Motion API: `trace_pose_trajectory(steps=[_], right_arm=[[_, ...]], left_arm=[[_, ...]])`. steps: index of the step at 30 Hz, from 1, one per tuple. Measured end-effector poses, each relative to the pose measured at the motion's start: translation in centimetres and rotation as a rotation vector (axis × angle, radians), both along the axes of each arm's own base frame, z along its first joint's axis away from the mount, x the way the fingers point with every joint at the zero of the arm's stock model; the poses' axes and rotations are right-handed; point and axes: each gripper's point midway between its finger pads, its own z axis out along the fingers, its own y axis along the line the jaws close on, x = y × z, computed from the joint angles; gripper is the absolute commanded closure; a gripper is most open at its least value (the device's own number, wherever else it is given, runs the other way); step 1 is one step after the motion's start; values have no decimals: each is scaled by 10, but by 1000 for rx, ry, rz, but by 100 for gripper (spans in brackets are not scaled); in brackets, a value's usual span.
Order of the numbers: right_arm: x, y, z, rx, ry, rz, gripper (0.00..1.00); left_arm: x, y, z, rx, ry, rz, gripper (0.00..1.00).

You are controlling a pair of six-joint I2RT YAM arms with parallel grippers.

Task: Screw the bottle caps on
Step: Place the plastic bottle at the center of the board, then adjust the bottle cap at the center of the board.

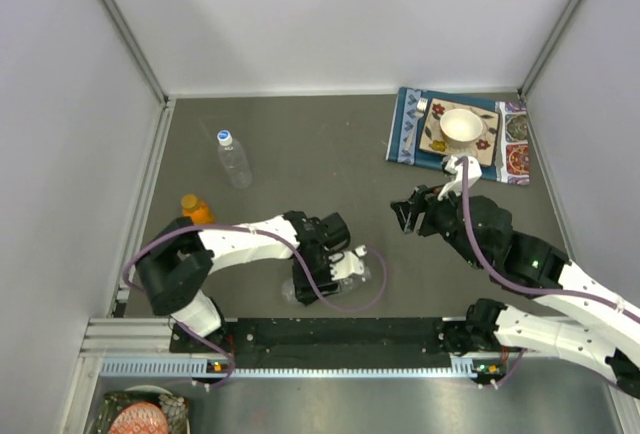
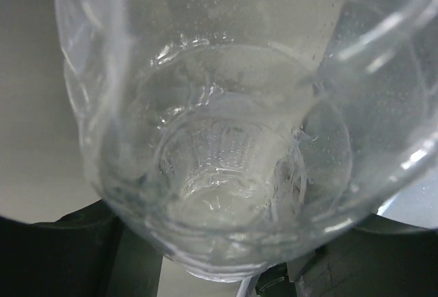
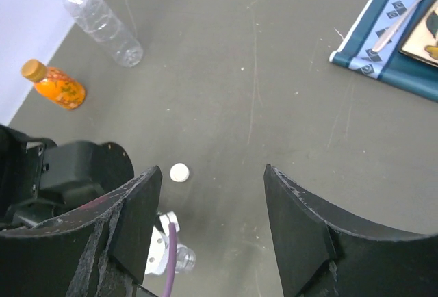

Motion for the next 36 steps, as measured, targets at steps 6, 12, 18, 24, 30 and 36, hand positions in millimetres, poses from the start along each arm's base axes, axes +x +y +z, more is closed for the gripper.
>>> trace_pose_trajectory(steps=[6, 12, 18, 24, 30, 36], right_arm=[[5, -7, -9, -35, 25, -35, 34], [5, -7, -9, -38, 26, -36, 31], [7, -9, -9, -37, 28, -43, 30], [7, -9, -9, -34, 29, -40, 32], [7, -10, -9, -31, 27, -43, 37], [4, -17, -4, -5, 17, -58, 40]], left_arm=[[-5, -3, -11, 44, 17, -57, 2], [0, -14, -9, 26, 6, -67, 2], [5, -29, 20, -44, -17, -69, 2], [33, -56, 103, -221, -153, -68, 8], [110, -60, 134, -303, -339, 62, 35], [161, -39, 33, -114, -315, 167, 45]])
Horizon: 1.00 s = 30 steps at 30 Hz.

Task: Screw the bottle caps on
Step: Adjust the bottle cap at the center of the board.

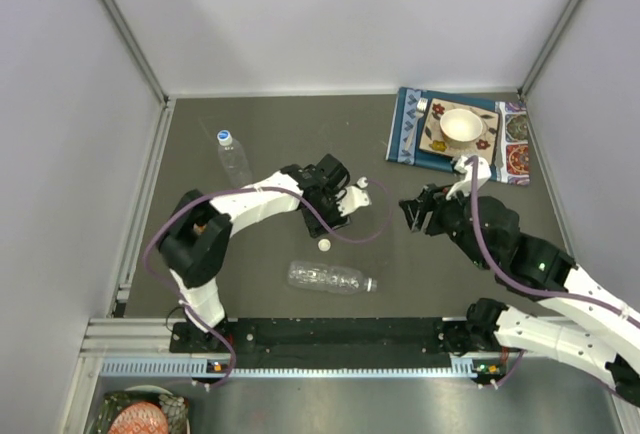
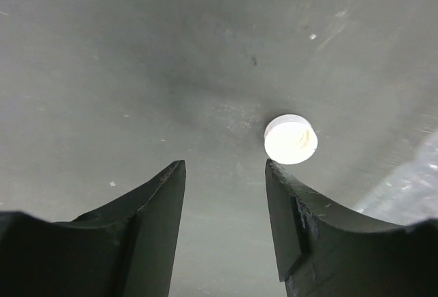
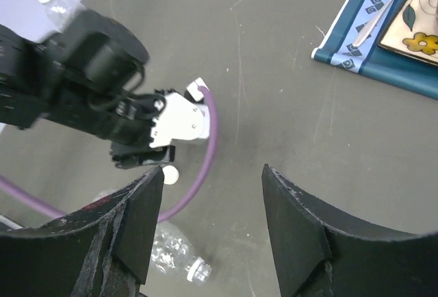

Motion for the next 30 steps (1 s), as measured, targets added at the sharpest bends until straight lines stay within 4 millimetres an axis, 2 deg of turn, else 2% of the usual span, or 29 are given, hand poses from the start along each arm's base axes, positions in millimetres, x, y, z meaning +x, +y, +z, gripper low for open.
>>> trace_pose_trajectory(steps=[2, 4, 14, 25, 28, 30], right_arm=[[-2, -3, 1, 11, -7, -3, 40], [-3, -6, 0, 14, -9, -6, 40], [-3, -3, -23, -17, 34, -2, 41], [-3, 1, -28, -30, 49, 7, 41], [-3, 1, -28, -31, 49, 7, 41], [-3, 1, -28, -31, 49, 7, 41]], left_arm=[[-1, 12, -26, 55, 37, 17, 45], [-1, 16, -35, 75, 52, 22, 45], [4, 1, -31, 8, 47, 17, 46], [-1, -2, -39, -8, 78, 18, 48], [-2, -1, -43, -5, 80, 18, 51], [-1, -2, -45, -7, 74, 19, 65]])
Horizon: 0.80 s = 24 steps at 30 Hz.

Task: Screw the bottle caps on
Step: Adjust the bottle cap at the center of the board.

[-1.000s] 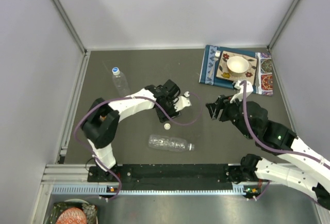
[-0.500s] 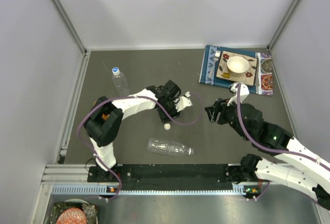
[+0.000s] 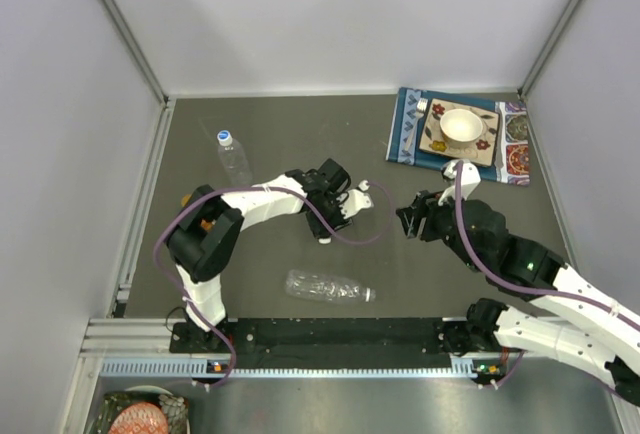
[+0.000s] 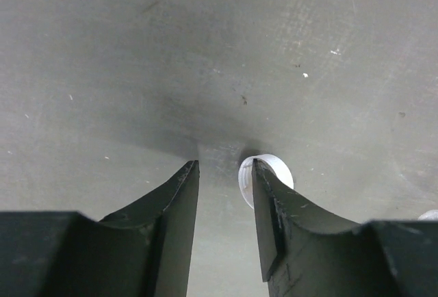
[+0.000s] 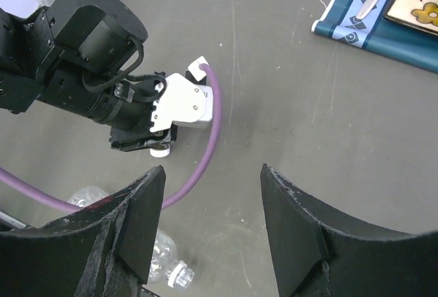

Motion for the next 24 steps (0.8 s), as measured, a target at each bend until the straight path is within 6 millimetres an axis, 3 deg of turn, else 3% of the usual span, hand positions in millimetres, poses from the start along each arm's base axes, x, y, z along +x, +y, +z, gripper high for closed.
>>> trace_pose_trajectory(steps=[6, 24], right_arm=[[0, 0, 0, -1, 0, 0, 42], [-1, 0, 8, 10, -10, 9, 43]], left_arm=[[3, -4, 0, -18, -12, -2, 99], [5, -3, 2, -11, -34, 2, 100]])
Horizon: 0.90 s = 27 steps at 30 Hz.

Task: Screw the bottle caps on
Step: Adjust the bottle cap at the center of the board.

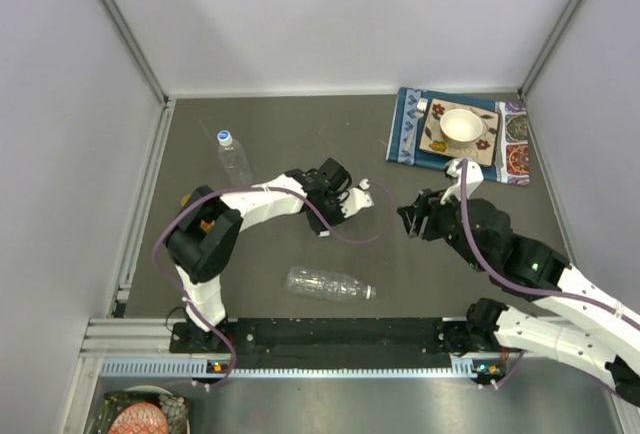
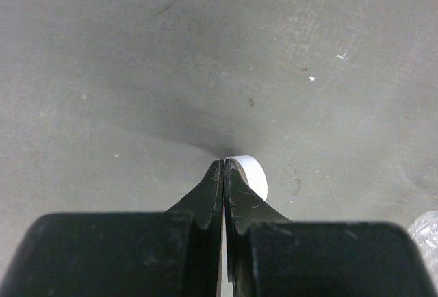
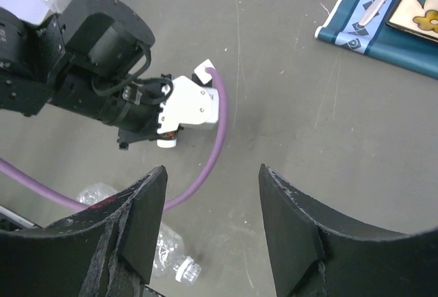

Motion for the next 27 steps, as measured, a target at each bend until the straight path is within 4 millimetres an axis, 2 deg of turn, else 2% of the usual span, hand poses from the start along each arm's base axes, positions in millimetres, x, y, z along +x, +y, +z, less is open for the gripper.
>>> trace_pose_trajectory(steps=[7, 14, 17, 22, 27], right_arm=[[-2, -3, 1, -7, 1, 2, 43], [-3, -5, 4, -13, -1, 3, 44], [-4, -6, 4, -14, -1, 3, 44], [-4, -6, 4, -14, 0, 4, 45], [-4, -6, 5, -11, -1, 3, 45]], left_arm=[[22, 3, 28, -13, -37, 41, 100], [15, 5, 59, -62, -53, 46, 100], [7, 6, 62, -74, -34, 42, 100], [-5, 12, 53, -61, 10, 45, 100], [-1, 13, 53, -55, -6, 56, 99]])
